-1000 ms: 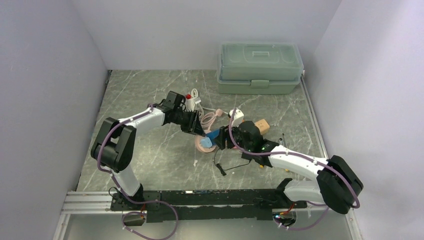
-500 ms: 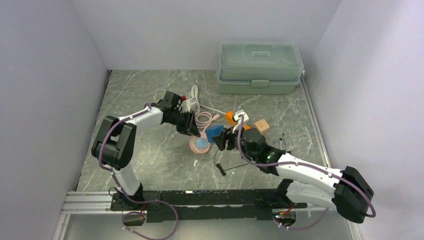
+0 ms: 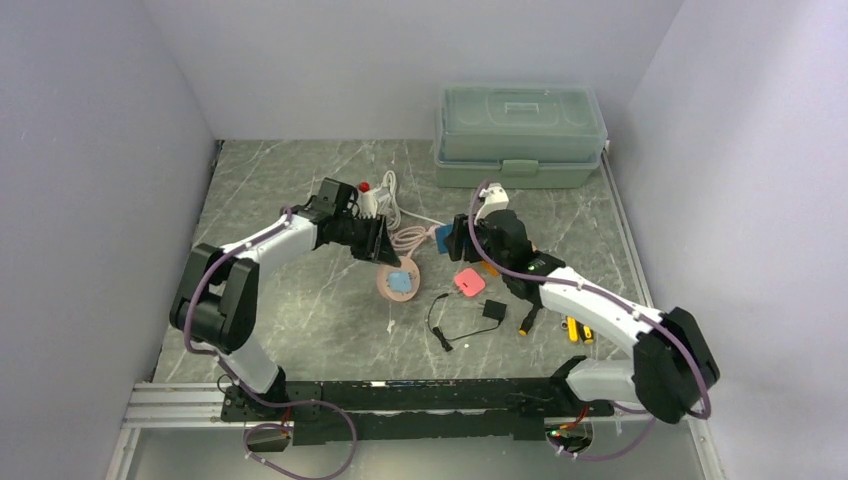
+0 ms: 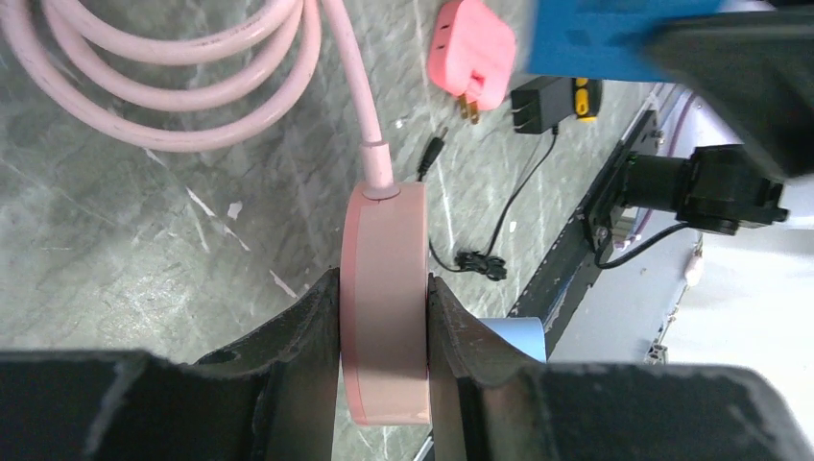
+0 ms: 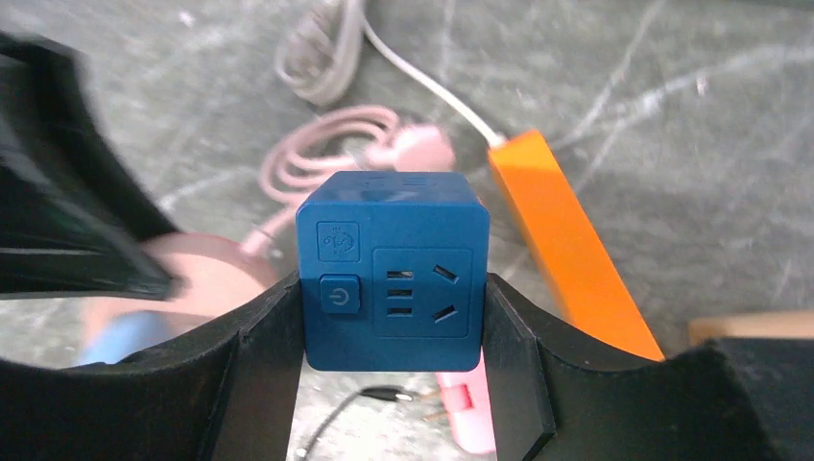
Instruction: Pull the plug off the socket
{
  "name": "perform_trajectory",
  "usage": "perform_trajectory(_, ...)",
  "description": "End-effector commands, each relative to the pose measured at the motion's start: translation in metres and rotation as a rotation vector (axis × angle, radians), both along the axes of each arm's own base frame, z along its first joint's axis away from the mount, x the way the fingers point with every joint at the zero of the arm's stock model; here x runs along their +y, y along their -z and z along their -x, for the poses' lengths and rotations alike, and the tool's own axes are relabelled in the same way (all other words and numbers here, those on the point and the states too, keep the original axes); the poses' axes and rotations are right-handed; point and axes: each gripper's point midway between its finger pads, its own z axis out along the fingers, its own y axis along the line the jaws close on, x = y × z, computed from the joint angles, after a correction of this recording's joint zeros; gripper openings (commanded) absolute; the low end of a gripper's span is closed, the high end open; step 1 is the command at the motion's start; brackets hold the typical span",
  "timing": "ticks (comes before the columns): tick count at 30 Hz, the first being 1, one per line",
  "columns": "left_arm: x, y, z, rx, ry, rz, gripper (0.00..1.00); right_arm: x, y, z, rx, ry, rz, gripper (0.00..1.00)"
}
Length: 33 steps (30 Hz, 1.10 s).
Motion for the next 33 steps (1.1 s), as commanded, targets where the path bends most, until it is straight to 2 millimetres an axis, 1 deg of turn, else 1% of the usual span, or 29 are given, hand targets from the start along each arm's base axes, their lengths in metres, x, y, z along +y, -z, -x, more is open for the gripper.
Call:
perform_trajectory(1,-0.005,-0.047,-0.008,-0.121,0.031,0.136,0.00,-0.001,0.022,-0.004,0.113,-0.019,0.025,0.00)
perform_trajectory(4,0.002,-0.045,-0.013,-0.138,-0.006,0.088,0.00,-0.005,0.035,-0.006,0.144,0.004,0.040,0.00)
perform_trajectory(6,0.006,-0.041,-0.017,-0.145,-0.036,0.054,0.00,-0.009,0.040,-0.011,0.152,0.031,0.053,0.00)
perform_trajectory(7,0.007,-0.040,-0.018,-0.149,-0.047,0.041,0.00,-0.013,0.046,-0.011,0.173,0.046,0.074,0.00)
perform_trajectory(11,0.014,-0.038,-0.025,-0.164,-0.098,-0.003,0.00,-0.021,0.061,-0.019,0.210,0.096,0.124,0.10)
perform_trajectory(12,0.016,-0.036,-0.026,-0.165,-0.109,-0.016,0.00,-0.023,0.065,-0.021,0.220,0.109,0.134,0.16)
perform_trajectory(13,0.018,-0.034,-0.026,-0.163,-0.121,-0.028,0.00,-0.025,0.070,-0.021,0.234,0.119,0.147,0.23)
perform_trajectory(14,0.020,-0.033,-0.028,-0.165,-0.134,-0.039,0.00,-0.026,0.071,-0.022,0.239,0.124,0.150,0.31)
perform_trajectory(15,0.021,-0.032,-0.029,-0.164,-0.145,-0.050,0.00,-0.025,0.070,-0.022,0.238,0.123,0.147,0.41)
perform_trajectory(17,0.023,-0.031,-0.031,-0.167,-0.161,-0.062,0.00,-0.024,0.066,-0.022,0.230,0.117,0.136,0.59)
perform_trajectory(19,0.024,-0.030,-0.032,-0.163,-0.176,-0.064,0.00,-0.025,0.060,-0.024,0.216,0.122,0.134,0.73)
perform_trajectory(21,0.024,-0.029,-0.033,-0.159,-0.188,-0.065,0.00,-0.026,0.054,-0.026,0.205,0.127,0.146,0.84)
perform_trajectory(23,0.026,-0.026,-0.034,-0.147,-0.201,-0.077,0.00,-0.028,0.048,-0.028,0.191,0.134,0.151,0.90)
perform_trajectory(25,0.028,-0.021,-0.035,-0.132,-0.217,-0.100,0.00,-0.027,0.039,-0.027,0.170,0.122,0.142,0.93)
perform_trajectory(27,0.030,-0.016,-0.035,-0.108,-0.229,-0.124,0.00,-0.020,0.022,-0.023,0.136,0.072,0.099,0.93)
perform_trajectory(30,0.031,-0.006,-0.034,-0.093,-0.245,-0.158,0.00,0.005,-0.004,-0.008,0.093,-0.067,-0.029,0.93)
perform_trajectory(33,0.028,0.000,-0.032,-0.086,-0.239,-0.188,0.00,0.032,-0.023,0.013,0.104,-0.187,-0.154,0.89)
